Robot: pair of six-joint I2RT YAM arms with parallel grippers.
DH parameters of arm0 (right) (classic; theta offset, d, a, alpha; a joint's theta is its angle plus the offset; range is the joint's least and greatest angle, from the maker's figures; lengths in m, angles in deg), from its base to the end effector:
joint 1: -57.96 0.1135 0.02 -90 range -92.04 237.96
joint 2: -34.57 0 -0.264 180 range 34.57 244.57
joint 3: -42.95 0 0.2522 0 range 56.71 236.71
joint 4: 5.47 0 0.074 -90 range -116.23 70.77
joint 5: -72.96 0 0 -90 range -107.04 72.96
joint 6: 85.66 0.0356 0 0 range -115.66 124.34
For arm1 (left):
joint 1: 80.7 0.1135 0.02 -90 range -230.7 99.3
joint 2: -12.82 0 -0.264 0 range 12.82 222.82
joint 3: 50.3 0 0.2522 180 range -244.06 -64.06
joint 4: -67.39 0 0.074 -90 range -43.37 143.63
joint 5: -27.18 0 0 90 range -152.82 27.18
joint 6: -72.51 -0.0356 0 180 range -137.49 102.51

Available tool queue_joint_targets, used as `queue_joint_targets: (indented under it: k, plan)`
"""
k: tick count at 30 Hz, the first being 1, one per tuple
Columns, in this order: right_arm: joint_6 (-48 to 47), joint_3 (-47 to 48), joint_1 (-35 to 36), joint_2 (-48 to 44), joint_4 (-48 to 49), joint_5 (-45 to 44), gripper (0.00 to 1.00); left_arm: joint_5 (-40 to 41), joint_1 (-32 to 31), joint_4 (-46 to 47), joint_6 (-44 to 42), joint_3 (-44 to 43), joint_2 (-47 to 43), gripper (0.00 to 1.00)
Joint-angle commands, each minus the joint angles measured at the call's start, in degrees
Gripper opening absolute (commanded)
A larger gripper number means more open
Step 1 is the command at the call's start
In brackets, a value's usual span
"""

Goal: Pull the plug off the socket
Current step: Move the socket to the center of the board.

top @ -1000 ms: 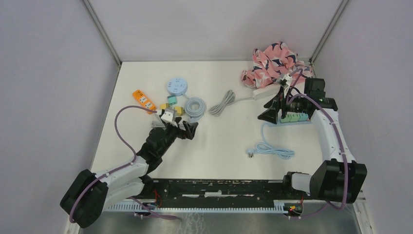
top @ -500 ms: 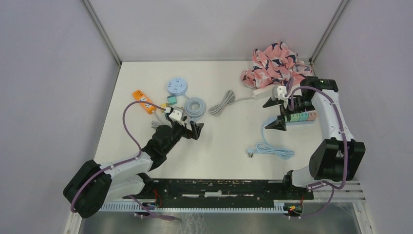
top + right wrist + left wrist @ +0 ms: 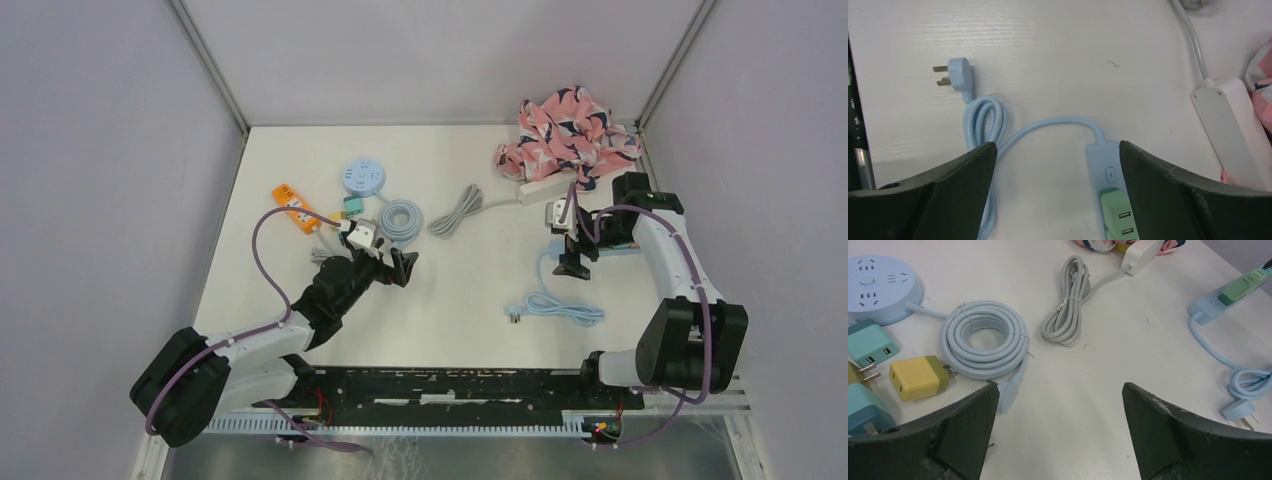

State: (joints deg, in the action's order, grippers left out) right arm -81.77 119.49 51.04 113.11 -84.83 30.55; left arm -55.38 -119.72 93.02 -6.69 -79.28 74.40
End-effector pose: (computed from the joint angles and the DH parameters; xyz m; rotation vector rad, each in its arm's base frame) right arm 0.2358 -0.0021 0.2665 -1.5751 1.7801 0.5907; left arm 0.1702 -0.1320 0.1965 0.3229 1.6901 -0.5392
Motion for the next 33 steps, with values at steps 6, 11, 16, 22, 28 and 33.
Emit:
queue_joint_targets:
  k: [6, 11, 16, 22, 28, 33]
  plan:
    - [1.8, -4.8, 2.7, -0.5, 11.1, -14.8, 0.95, 1.3, -0.2, 2.3, -2.6, -2.3, 0.9, 0.99]
    - [3.7, -6.3, 6.7, 1.4, 14.7, -22.7, 0.89, 1.4, -0.2, 2.1, -2.6, -2.5, 1.1, 0.99]
    - [6.1, -6.4, 10.6, 4.1, 17.4, -29.9, 0.87, 1.4, -0.2, 2.2, -2.7, -2.4, 1.0, 0.99]
    - [10.0, -6.8, 14.5, 7.6, 22.7, -39.0, 0.88, 1.5, -0.2, 2.2, -2.6, -2.3, 0.9, 0.99]
    - [13.2, -7.3, 16.0, 11.8, 30.3, -45.7, 0.88, 1.4, -0.2, 2.2, -2.7, -2.4, 1.0, 0.99]
    - [11.8, -6.9, 16.2, 15.7, 33.5, -48.8, 0.87, 1.4, -0.2, 2.2, -2.6, -2.4, 1.1, 0.99]
